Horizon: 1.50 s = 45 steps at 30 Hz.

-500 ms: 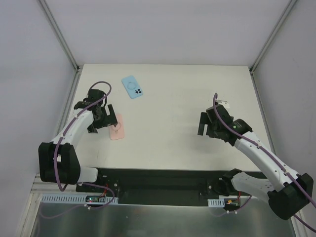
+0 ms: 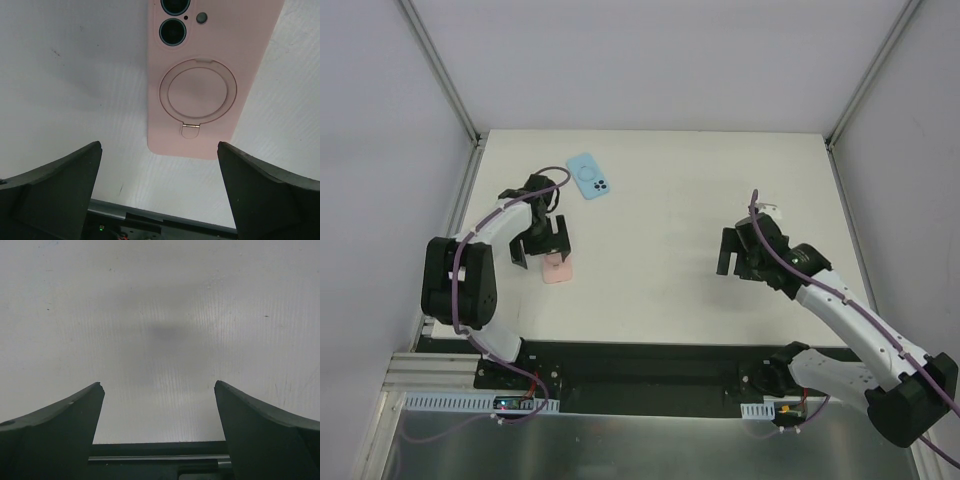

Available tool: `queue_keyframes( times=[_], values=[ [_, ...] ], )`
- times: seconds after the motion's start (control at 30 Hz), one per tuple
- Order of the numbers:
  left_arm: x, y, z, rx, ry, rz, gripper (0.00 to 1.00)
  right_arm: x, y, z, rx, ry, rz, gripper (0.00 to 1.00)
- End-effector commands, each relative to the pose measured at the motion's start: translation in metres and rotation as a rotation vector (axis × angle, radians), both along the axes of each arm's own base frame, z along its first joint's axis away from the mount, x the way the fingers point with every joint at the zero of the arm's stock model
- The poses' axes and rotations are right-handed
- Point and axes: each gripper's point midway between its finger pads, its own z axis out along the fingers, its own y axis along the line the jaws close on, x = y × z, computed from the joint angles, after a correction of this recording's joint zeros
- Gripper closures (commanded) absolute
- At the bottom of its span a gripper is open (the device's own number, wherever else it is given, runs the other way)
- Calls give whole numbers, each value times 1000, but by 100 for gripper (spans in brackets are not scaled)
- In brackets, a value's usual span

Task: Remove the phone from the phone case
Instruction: Pick up the phone at the center of the board.

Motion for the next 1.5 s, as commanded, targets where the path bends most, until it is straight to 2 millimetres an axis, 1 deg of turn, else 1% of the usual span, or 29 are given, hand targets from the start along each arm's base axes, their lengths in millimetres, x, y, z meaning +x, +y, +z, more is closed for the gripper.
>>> queue_keyframes(
  times=[0.0, 0.1, 0.17, 0.23, 0.37, 0.47, 0.53, 0.67, 0.8, 0.83, 0.87, 0.93, 1.13, 1.2, 1.33, 1.4, 1.43, 1.47],
  values=[
    [-1, 1, -5, 28, 55, 15, 1, -1, 6, 12, 50, -50, 3, 4],
    [0, 2, -7, 34, 60, 21, 1, -2, 5, 12, 59, -64, 3, 4],
    [5, 1, -7, 36, 59, 22, 1, -2, 5, 9, 60, -62, 4, 4],
    [9, 0, -10, 35, 69, 23, 1, -2, 8, 9, 63, -56, 11, 4],
    [13, -2, -21, 36, 108, 34, 1, -2, 10, 9, 62, -45, 18, 4],
    [14, -1, -23, 49, 125, 30, 1, -3, 12, 11, 70, -52, 20, 4],
    [12, -7, -21, 27, 123, 19, 1, -4, 12, 11, 71, -53, 22, 4],
    [10, -26, -11, -6, 78, -36, 1, -3, 12, 8, 73, -51, 20, 4],
    [3, -33, -16, -41, 96, -28, 1, -5, 18, 5, 82, -31, 30, 4],
    [5, -34, -17, -48, 84, -29, 1, -5, 18, 5, 84, -29, 30, 4],
    [0, -36, -19, -65, 89, -32, 1, -6, 19, 5, 83, -28, 32, 4],
    [-2, -36, -22, -68, 93, -32, 1, -8, 19, 2, 85, -27, 31, 4],
    [-9, -26, -38, -13, 143, -3, 1, -11, 19, 0, 85, -21, 32, 4],
    [-8, -27, -40, -24, 147, 2, 1, -12, 19, -1, 85, -22, 33, 4],
    [-2, -30, -50, -72, 170, 28, 1, -15, 18, -2, 91, -21, 31, 4],
    [3, -27, -51, -80, 167, 36, 1, -16, 18, -3, 93, -22, 35, 4],
    [4, -27, -51, -81, 168, 42, 2, -17, 18, -1, 99, -29, 36, 4],
    [4, -27, -51, -83, 167, 44, 6, -18, 17, -1, 97, -30, 38, 4]
  ],
)
